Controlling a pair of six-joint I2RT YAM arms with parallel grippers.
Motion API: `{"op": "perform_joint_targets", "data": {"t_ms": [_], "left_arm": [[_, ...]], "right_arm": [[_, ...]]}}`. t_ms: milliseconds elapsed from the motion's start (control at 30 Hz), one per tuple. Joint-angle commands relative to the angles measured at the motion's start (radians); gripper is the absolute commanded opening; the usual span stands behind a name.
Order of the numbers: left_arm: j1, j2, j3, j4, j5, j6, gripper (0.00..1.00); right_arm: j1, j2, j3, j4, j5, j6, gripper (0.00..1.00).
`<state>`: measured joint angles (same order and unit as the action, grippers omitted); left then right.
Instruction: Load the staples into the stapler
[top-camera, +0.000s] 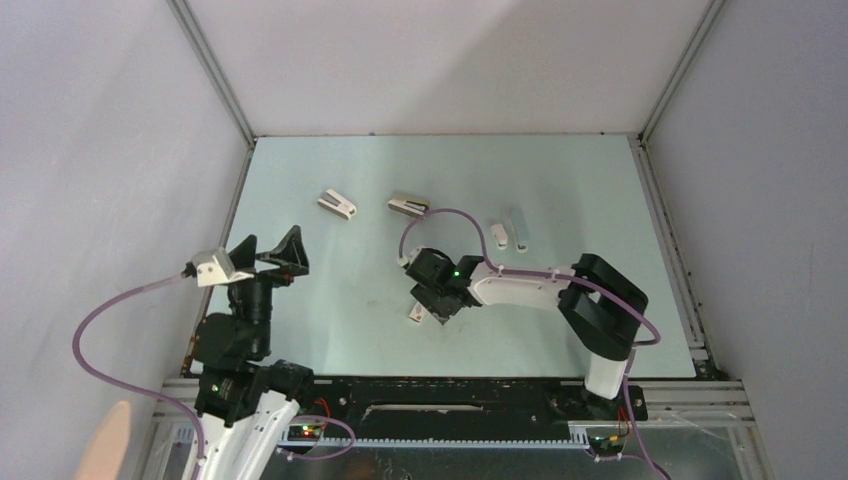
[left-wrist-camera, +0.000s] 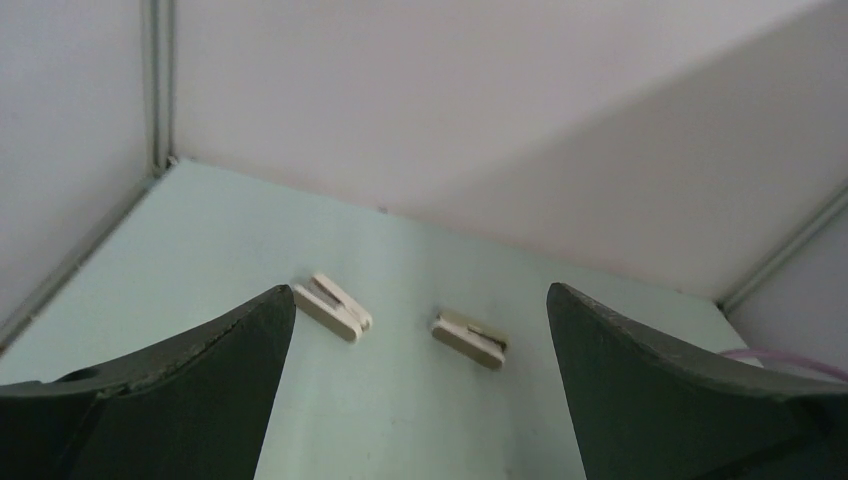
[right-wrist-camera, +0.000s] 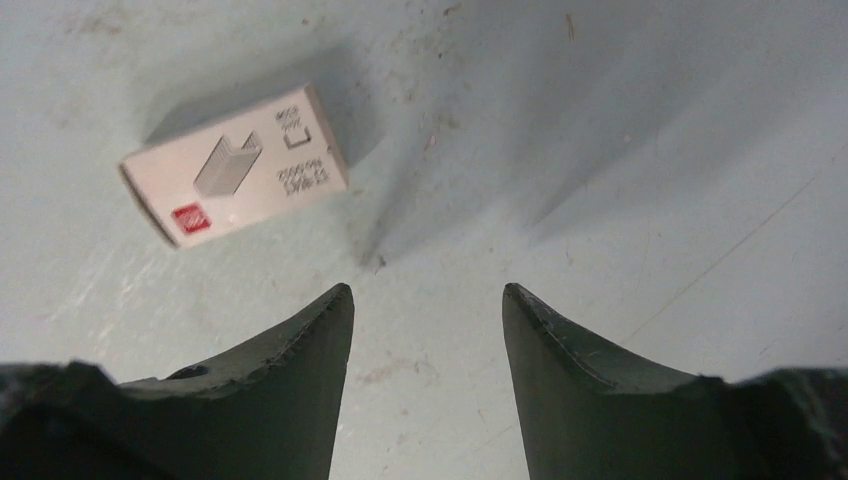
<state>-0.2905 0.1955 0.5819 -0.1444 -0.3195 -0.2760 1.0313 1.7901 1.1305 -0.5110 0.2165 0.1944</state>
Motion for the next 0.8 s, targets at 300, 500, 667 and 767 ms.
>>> {"op": "perform_joint_targets", "data": {"t_ms": [300, 500, 667, 767], "left_arm": [[-0.098, 0.471, 0.154, -0.365, 0.292, -0.149, 1.0], [-0.355, 0.64, 0.158, -0.38, 0.15, -0.16, 1.0], [-0.486, 0.815, 0.188, -0.37, 0.112, -0.162, 0.99], [-0.552, 0.924, 0.22, -0.371, 0.078, -0.149, 0.98]], "right_arm": [[-0.302, -0.395, -0.321, 0.388, -0.445, 0.184, 0.76], [-0.43, -0.454, -0.407, 0.546, -0.613, 0.256, 0.83], [-0.475, -0.383, -0.408, 0.625, -0.728, 0.322, 0.91], [-0.481, -0.32, -0.412, 0.693, -0.772, 0.374, 0.94]]}}
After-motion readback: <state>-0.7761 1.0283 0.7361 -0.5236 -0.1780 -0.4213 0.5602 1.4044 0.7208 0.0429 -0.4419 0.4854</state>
